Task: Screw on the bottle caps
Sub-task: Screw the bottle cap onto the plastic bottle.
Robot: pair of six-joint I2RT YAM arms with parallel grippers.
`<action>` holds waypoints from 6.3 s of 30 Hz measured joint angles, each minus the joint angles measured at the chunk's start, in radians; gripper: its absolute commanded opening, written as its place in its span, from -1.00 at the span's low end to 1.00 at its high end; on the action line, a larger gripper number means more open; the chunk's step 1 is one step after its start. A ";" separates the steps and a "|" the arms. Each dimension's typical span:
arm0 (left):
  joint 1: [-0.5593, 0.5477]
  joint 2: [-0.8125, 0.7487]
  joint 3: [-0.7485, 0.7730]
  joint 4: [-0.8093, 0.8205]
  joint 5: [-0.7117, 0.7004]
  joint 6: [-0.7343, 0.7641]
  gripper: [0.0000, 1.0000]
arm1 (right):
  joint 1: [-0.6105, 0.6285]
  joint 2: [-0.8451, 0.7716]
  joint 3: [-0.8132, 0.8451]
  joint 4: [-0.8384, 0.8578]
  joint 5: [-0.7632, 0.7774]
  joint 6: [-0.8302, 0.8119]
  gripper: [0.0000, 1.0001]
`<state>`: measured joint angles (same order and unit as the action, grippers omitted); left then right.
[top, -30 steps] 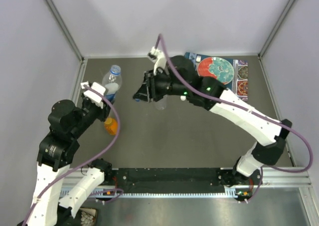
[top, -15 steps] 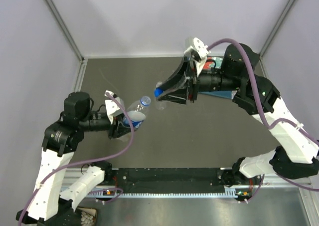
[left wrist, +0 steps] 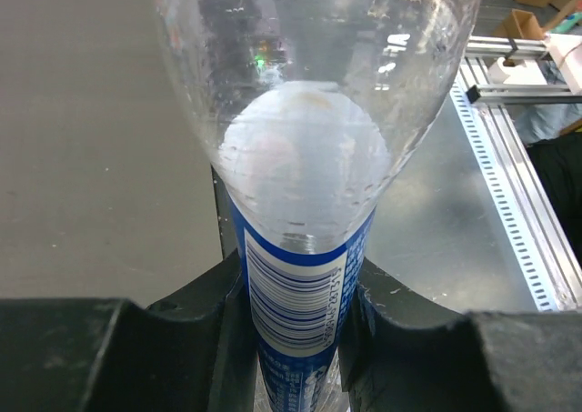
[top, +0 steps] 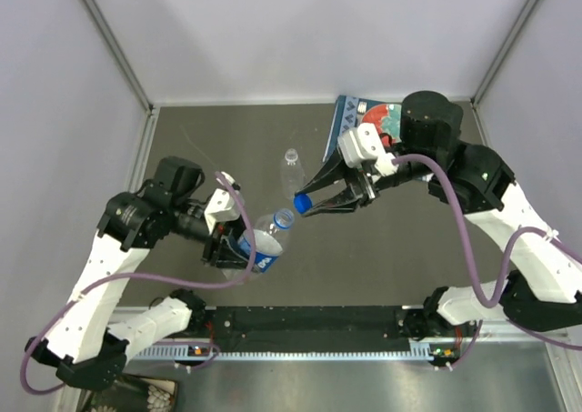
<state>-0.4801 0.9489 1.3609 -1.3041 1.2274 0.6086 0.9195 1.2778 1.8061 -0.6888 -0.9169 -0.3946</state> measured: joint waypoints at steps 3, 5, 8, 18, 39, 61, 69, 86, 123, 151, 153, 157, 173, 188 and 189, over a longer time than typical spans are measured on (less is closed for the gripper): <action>-0.033 0.034 0.004 -0.021 -0.004 0.029 -0.87 | -0.002 0.029 0.091 -0.094 -0.036 -0.081 -1.00; -0.050 0.051 0.013 -0.031 -0.011 0.052 -0.88 | -0.002 0.059 0.170 -0.157 -0.068 -0.132 -1.00; -0.070 0.078 0.035 -0.042 -0.013 0.103 -0.89 | -0.004 0.092 0.262 -0.248 -0.114 -0.200 -1.00; -0.085 0.149 0.062 -0.049 -0.039 0.145 -0.91 | 0.000 0.136 0.272 -0.386 -0.130 -0.264 -1.00; -0.091 0.137 0.071 -0.045 -0.143 -0.003 -0.97 | 0.023 0.166 0.304 -0.437 -0.021 -0.257 -1.00; -0.097 0.078 0.143 -0.030 -0.205 -0.042 -1.00 | 0.007 0.187 0.308 -0.296 -0.180 -0.133 -1.00; -0.097 0.050 0.143 0.028 -0.244 -0.091 -1.00 | 0.006 0.185 0.286 -0.211 -0.207 -0.054 -1.00; -0.098 -0.035 0.055 0.229 -0.470 -0.278 -1.00 | -0.011 0.179 0.229 -0.076 -0.102 0.041 -1.00; -0.102 -0.065 0.026 0.317 -0.934 -0.378 -1.00 | -0.033 0.285 0.224 0.150 0.169 0.464 -1.00; -0.100 -0.087 -0.123 0.545 -1.139 -0.525 -1.00 | 0.071 0.355 0.304 0.119 0.737 0.714 -0.42; -0.100 -0.090 -0.129 0.551 -1.138 -0.533 -1.00 | 0.075 0.355 0.304 0.118 0.747 0.713 -0.35; -0.100 -0.098 -0.145 0.573 -1.128 -0.550 -1.00 | 0.082 0.355 0.310 0.113 0.764 0.708 -0.16; -0.089 -0.149 -0.182 0.708 -1.128 -0.591 -1.00 | 0.121 0.380 0.402 0.014 0.712 0.659 0.68; -0.067 -0.203 -0.252 0.799 -0.750 -0.635 -1.00 | -0.081 0.062 0.028 0.137 0.437 0.599 0.88; -0.067 -0.204 -0.259 0.812 -0.684 -0.632 -1.00 | -0.135 0.030 -0.010 0.188 0.325 0.600 0.83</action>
<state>-0.5472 0.7444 1.1023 -0.4923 0.5438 -0.0238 0.7845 1.3075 1.7962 -0.5003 -0.5922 0.2050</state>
